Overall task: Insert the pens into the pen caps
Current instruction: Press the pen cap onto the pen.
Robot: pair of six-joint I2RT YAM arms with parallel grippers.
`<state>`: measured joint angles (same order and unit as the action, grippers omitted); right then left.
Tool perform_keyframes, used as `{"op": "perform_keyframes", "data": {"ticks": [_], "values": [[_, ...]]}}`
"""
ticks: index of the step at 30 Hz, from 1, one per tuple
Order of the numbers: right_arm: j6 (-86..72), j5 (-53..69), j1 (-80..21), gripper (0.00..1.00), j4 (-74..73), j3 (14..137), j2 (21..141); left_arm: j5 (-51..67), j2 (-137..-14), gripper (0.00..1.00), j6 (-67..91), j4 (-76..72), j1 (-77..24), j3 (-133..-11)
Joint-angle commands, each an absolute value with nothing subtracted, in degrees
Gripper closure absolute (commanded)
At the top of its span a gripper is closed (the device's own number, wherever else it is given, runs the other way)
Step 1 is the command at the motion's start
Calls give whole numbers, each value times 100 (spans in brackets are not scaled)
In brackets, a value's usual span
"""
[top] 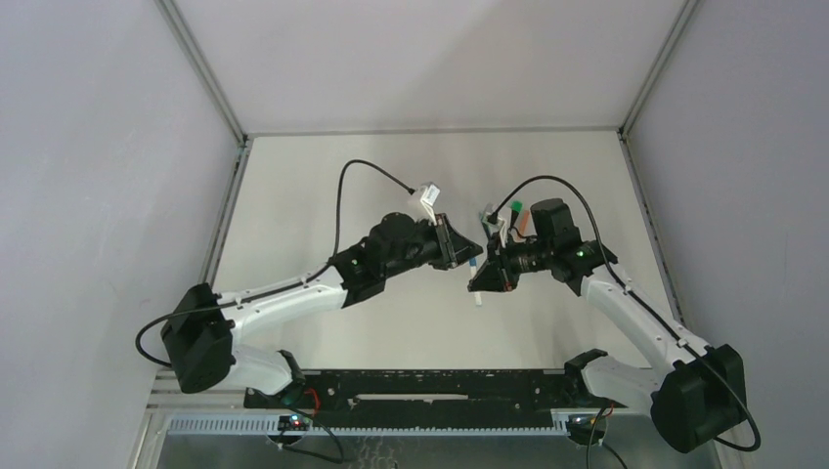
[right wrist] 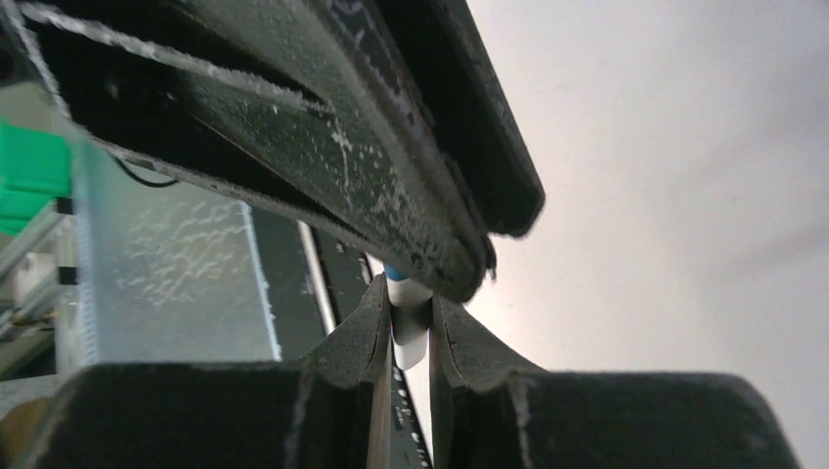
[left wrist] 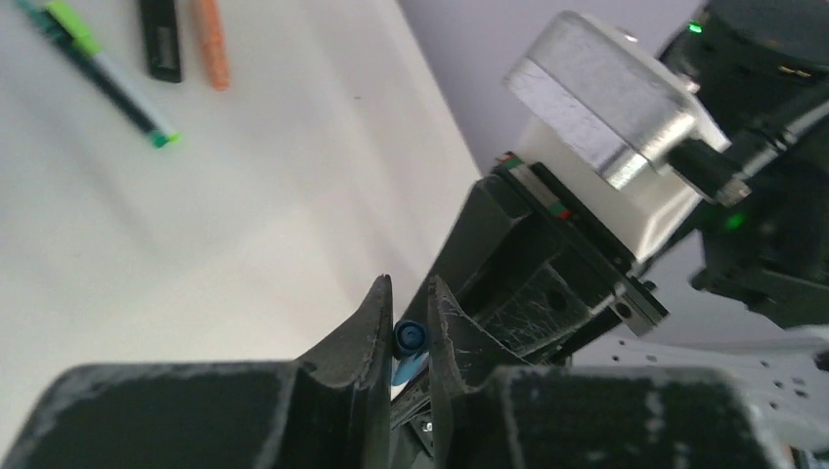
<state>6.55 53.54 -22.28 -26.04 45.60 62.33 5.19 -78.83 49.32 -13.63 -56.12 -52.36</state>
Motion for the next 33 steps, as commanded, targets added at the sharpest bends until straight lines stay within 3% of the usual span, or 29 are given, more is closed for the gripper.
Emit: {"op": "perform_keyframes", "data": {"ticks": [1, 11, 15, 25, 33], "values": [[1055, 3922, -2107, 100, -1289, 5393, 6038, 1014, -8084, 100, 4733, 1463, -6034, -5348], [1273, 3595, -2351, 100, -1396, 5424, 6039, -305, -8450, 100, 5254, 1717, -6544, -5725], [1241, 4054, -2298, 100, -1360, 5397, 6016, 209, -8444, 100, 5223, 1409, -6521, -5609], [664, 5476, -1804, 100, -1011, 5278, 5974, 1493, -8027, 100, 3345, 1704, -6381, -5305], [260, 5609, -1584, 100, -655, 5115, 6031, 1888, -8195, 100, 3733, 1174, -6346, -5117]]}}
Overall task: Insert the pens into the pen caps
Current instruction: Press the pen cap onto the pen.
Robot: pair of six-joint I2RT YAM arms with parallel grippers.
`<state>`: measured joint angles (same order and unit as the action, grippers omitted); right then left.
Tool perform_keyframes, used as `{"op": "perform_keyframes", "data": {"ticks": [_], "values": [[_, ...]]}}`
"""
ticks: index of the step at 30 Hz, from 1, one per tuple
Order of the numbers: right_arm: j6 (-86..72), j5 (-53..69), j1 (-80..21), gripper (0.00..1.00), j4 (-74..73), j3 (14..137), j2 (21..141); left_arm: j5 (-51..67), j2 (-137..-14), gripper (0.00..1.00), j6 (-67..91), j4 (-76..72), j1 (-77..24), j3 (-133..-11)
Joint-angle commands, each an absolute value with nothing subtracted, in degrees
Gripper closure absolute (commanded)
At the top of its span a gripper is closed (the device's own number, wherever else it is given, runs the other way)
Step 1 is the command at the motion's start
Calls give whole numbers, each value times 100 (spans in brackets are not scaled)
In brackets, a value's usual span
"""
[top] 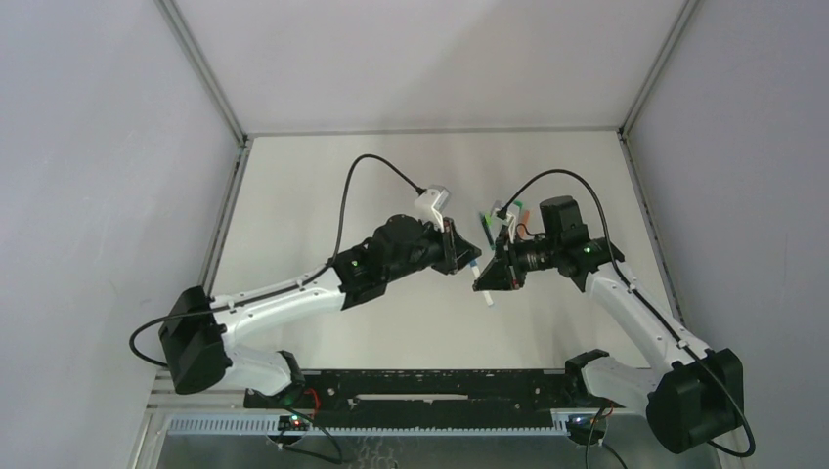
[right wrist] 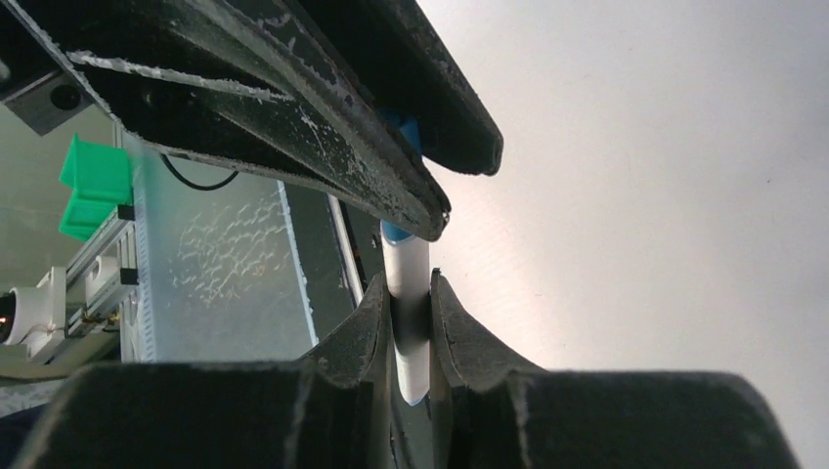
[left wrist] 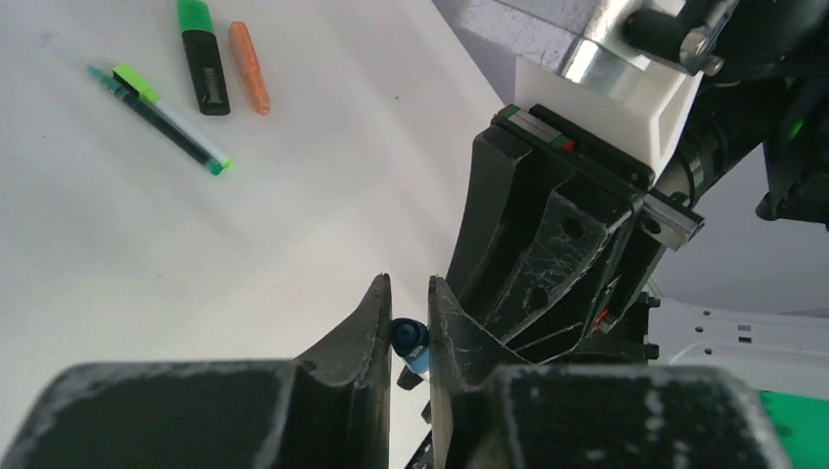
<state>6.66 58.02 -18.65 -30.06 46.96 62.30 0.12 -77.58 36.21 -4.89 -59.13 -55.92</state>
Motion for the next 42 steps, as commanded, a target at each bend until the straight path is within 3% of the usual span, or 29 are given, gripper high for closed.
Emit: {"op": "perform_keyframes", "data": {"ticks": [1, 8, 17, 21, 28, 36, 39, 42], "values": [[339, 5402, -1609, 100, -696, 5115, 6019, 1816, -8253, 100, 4000, 1085, -6348, -5123], [946, 4282, -1845, 100, -1104, 5250, 5927, 2486, -8590, 100, 5187, 97, -6346, -4874], [1386, 3381, -2102, 100, -1291, 5361, 5818, 2052, -8696, 100, 5203, 1398, -6404, -5050], [1105, 3963, -1986, 100, -1143, 5282, 5836, 1850, -8817, 100, 5450, 1226, -6589, -5195], [-137, 5634, -1412, 100, -149, 4932, 5889, 2733, -8783, 100, 5919, -247, -6618, -4601], [638, 4014, -1602, 100, -740, 5088, 5790, 1915, -8868, 100, 5787, 961, -6765, -4912], [602, 4036, -1592, 100, -702, 5089, 5823, 2165, -8733, 100, 6406, -65, -6776, -4518], [73, 4836, -1426, 100, -295, 4959, 5907, 2623, -8810, 100, 7178, -1419, -6805, -4186]]}}
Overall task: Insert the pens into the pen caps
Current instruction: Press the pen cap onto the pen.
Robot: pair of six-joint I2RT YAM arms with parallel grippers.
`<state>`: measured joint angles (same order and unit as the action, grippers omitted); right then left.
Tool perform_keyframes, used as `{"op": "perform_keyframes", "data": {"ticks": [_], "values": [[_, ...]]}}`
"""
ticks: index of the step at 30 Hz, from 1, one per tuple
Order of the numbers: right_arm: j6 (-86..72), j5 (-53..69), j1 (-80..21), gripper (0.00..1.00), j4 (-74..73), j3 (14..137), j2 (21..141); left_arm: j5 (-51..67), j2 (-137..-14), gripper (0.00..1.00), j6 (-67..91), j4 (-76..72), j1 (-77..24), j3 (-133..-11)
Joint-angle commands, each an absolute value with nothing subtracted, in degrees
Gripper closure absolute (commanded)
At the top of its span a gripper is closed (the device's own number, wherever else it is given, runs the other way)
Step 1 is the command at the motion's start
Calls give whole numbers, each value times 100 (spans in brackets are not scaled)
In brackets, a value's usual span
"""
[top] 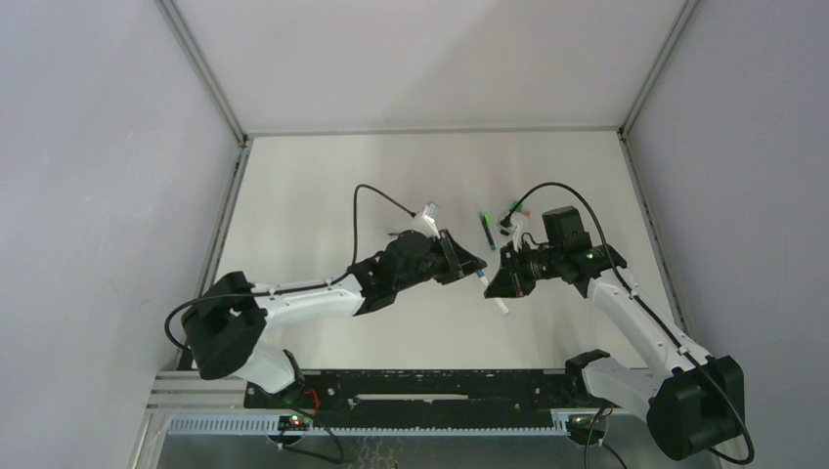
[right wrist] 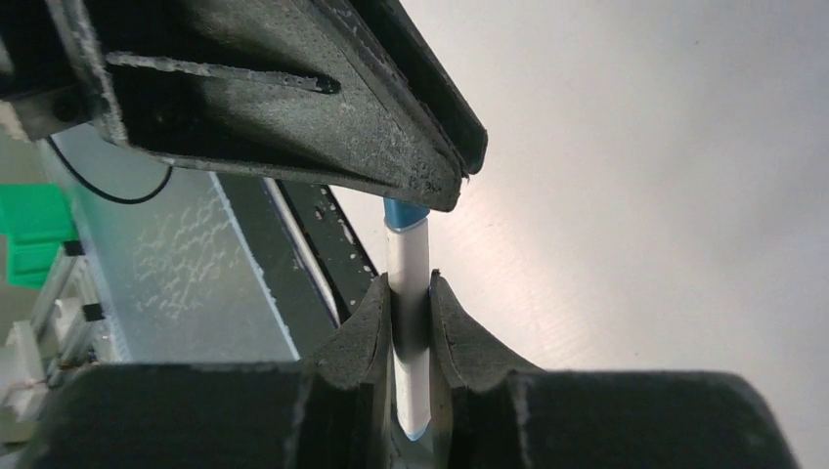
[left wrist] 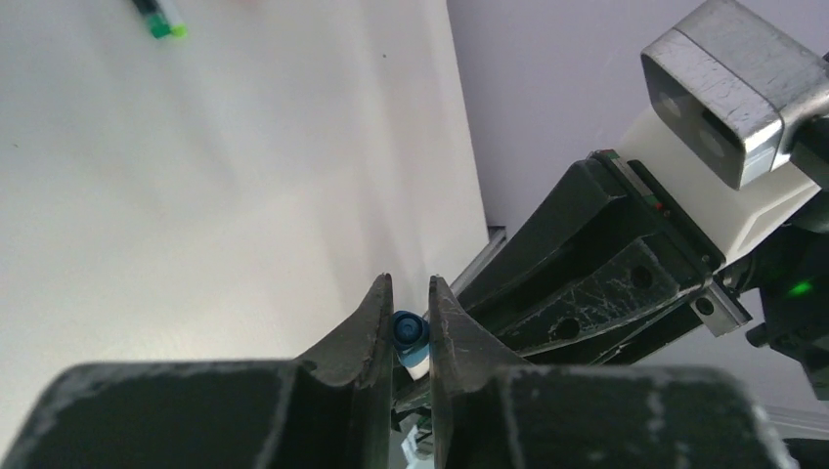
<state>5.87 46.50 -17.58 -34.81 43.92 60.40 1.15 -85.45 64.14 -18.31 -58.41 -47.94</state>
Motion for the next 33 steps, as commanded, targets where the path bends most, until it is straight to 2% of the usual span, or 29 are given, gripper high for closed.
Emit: {"op": "perform_keyframes", "data": {"ticks": [1, 5, 10, 17, 23, 30, 33], "values": [[-103, 5068, -1362, 100, -143, 4913, 5940, 2666, -8827, 100, 7279, -1629, -6811, -4143], [-614, 5582, -1228, 100, 326, 4783, 6033, 2488, -8797, 100, 7549, -2046, -6824, -4059], [241, 4497, -1619, 100, -418, 4964, 5863, 1670, -8786, 100, 7847, -1931, -6872, -4042], [448, 4240, -1666, 100, -611, 5045, 5897, 2330, -9203, 100, 8624, -3497, -6976, -4217], [335, 4760, -1407, 100, -514, 4997, 5938, 1904, -8734, 100, 8058, -2835, -6869, -4025], [623, 5647, -1431, 100, -642, 4992, 6196, 1406, -8167, 88, 7581, -2586, -6556, -4003], [767, 5691, -1500, 100, -712, 4992, 6231, 1185, -7828, 79, 7266, -2212, -6381, -4060]]}}
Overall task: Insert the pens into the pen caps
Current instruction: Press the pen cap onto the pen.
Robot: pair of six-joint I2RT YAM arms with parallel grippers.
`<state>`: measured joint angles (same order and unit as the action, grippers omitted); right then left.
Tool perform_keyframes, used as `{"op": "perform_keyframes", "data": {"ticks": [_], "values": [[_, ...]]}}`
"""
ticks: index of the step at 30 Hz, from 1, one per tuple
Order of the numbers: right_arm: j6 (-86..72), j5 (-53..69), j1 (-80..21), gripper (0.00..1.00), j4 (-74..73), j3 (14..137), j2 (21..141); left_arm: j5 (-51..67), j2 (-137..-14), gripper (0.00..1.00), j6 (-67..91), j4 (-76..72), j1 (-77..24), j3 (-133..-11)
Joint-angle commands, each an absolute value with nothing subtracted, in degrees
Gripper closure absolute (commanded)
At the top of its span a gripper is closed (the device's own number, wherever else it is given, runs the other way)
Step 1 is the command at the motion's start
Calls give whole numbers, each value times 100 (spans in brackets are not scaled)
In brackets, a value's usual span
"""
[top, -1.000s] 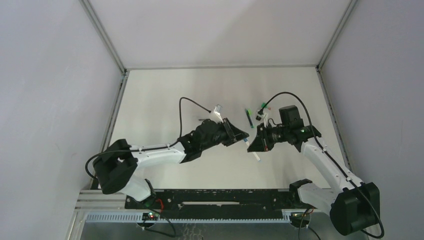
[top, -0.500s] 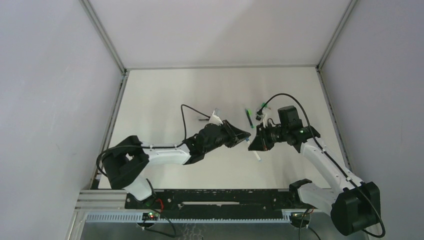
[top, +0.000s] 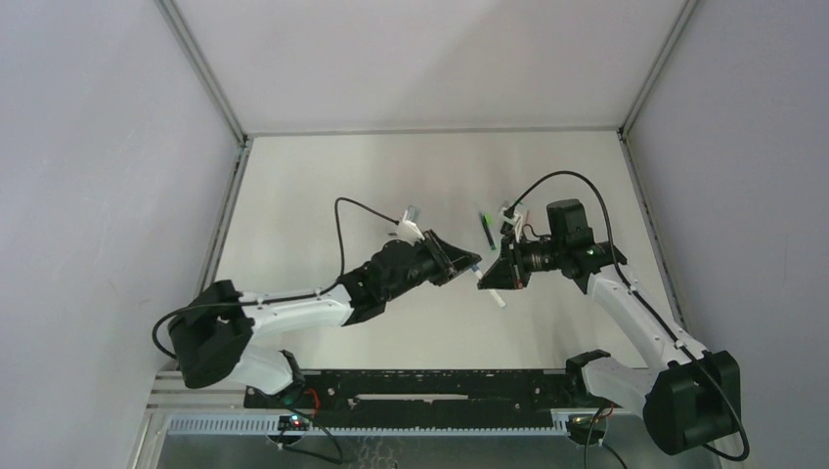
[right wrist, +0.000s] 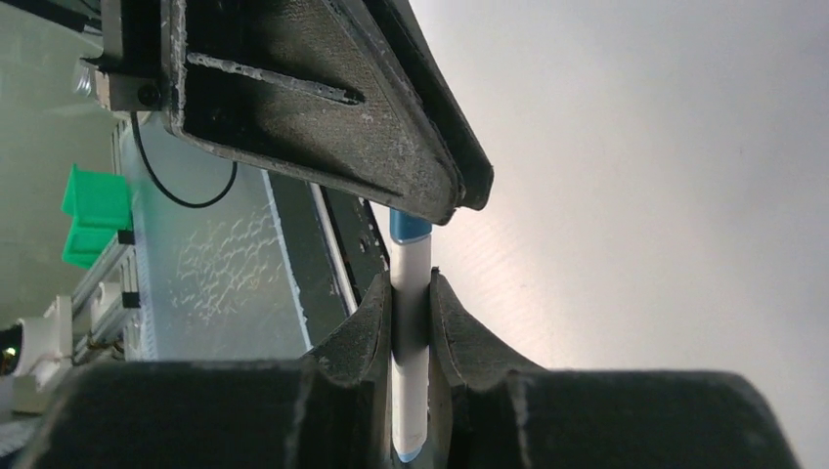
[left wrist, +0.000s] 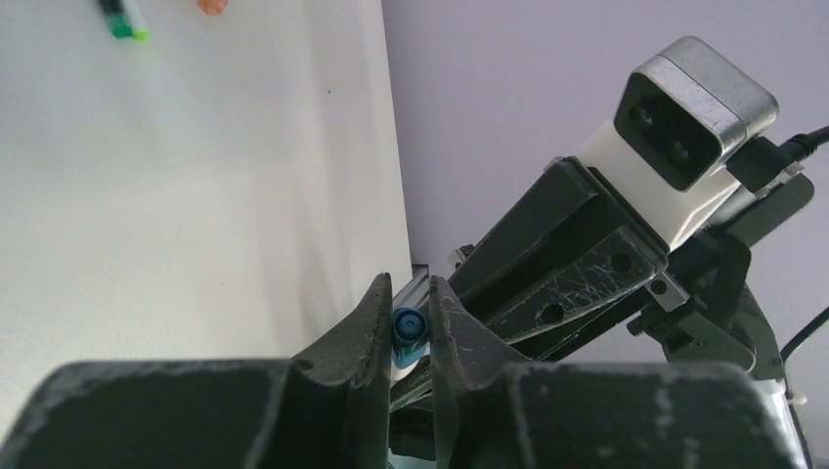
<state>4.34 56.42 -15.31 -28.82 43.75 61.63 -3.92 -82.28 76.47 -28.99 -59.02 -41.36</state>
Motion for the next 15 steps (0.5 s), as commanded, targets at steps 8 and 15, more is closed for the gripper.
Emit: {"op": "perform_keyframes", "data": {"ticks": [8, 15], "values": [[1218, 5279, -1754, 100, -870, 4992, 6144, 1117, -7412, 60, 6628, -1062, -6112, -4486], [1324, 5432, -1793, 100, -921, 4992, 6144, 1144, -7254, 51, 6266, -932, -6023, -4617]]}}
